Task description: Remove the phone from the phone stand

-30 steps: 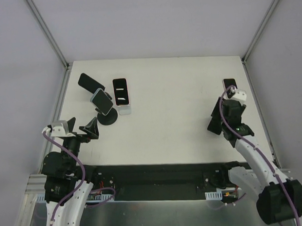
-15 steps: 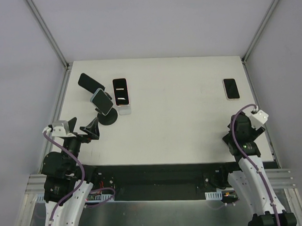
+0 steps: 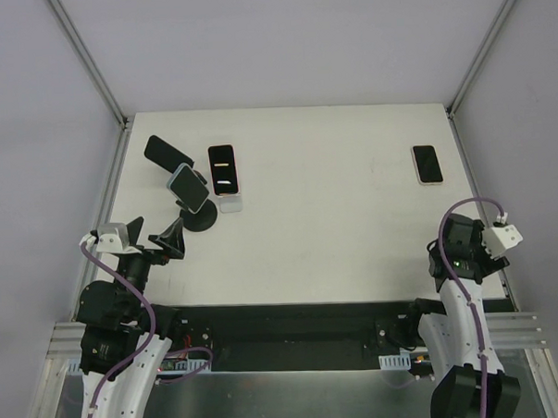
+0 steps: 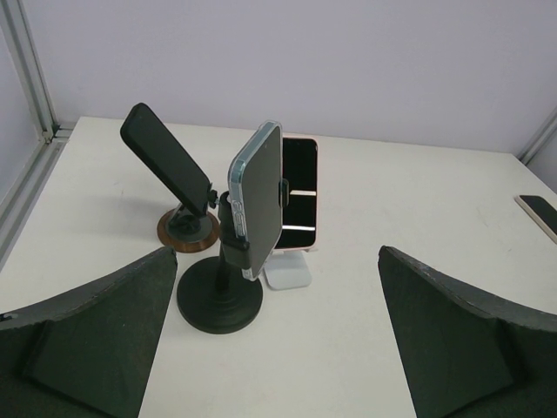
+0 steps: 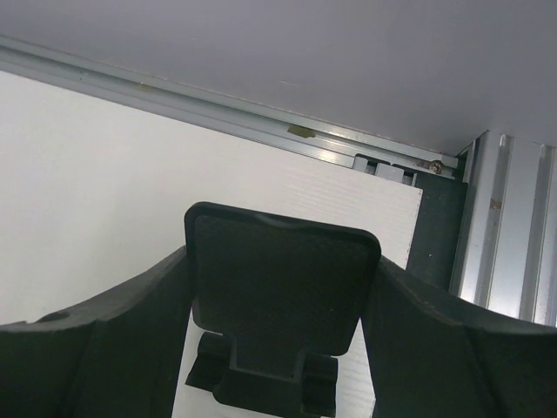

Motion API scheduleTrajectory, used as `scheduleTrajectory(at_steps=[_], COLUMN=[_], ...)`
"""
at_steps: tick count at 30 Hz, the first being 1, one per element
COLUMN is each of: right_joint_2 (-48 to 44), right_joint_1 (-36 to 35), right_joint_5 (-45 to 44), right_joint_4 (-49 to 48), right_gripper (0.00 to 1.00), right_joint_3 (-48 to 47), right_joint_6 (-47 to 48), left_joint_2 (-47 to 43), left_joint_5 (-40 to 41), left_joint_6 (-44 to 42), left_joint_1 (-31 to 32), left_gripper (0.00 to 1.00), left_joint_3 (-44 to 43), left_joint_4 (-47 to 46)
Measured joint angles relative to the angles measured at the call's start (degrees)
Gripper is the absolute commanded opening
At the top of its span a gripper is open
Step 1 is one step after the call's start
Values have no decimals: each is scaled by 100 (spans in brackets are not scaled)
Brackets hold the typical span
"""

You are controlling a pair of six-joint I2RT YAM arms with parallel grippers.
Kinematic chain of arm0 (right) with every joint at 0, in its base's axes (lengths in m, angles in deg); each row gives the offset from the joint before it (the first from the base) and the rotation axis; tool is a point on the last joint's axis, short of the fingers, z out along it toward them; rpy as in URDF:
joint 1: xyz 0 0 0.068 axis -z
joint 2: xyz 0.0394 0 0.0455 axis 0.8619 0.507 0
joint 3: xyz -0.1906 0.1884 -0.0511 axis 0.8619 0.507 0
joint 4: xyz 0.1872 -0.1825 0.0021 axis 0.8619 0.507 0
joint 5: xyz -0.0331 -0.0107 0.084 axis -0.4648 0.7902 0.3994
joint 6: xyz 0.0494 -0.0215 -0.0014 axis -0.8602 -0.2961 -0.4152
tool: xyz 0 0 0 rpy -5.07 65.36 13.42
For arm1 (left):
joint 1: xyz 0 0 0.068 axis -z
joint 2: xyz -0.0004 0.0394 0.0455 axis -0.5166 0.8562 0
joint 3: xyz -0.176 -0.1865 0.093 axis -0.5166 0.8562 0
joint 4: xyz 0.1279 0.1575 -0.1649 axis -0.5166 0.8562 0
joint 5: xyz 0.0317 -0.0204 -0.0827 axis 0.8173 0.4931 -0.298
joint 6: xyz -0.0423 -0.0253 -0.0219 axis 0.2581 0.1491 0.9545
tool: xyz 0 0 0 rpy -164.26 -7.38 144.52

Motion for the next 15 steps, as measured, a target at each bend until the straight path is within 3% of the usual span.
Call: scheduleTrajectory(at_steps=[5, 8, 9, 11, 12, 15], right_joint_2=[20, 42, 44, 37, 26, -114], right_joint_1=[195, 210, 210, 212, 212, 214], right_joint_5=[15, 17, 17, 28, 55, 140], right_joint_4=[-142, -181, -186, -181, -175, -116], right_gripper=[34, 62, 77, 92, 96, 96], right_joint_3=[83, 85, 85, 85, 85, 85], right_joint_6=[-116, -166, -170, -186, -210, -227], left_joint_2=[0, -2, -2, -2, -2, -2], left_joint_5=[-2, 0, 0, 0, 0, 0], left_joint_6=[0, 0, 0, 0, 0, 0], left_joint_1=[35, 35, 35, 35, 35, 35], left_gripper=[99, 99, 99, 99, 99, 99], left_joint_3=[0, 0, 0, 0, 0, 0], left_joint_4=[-2, -2, -2, -2, -2, -2])
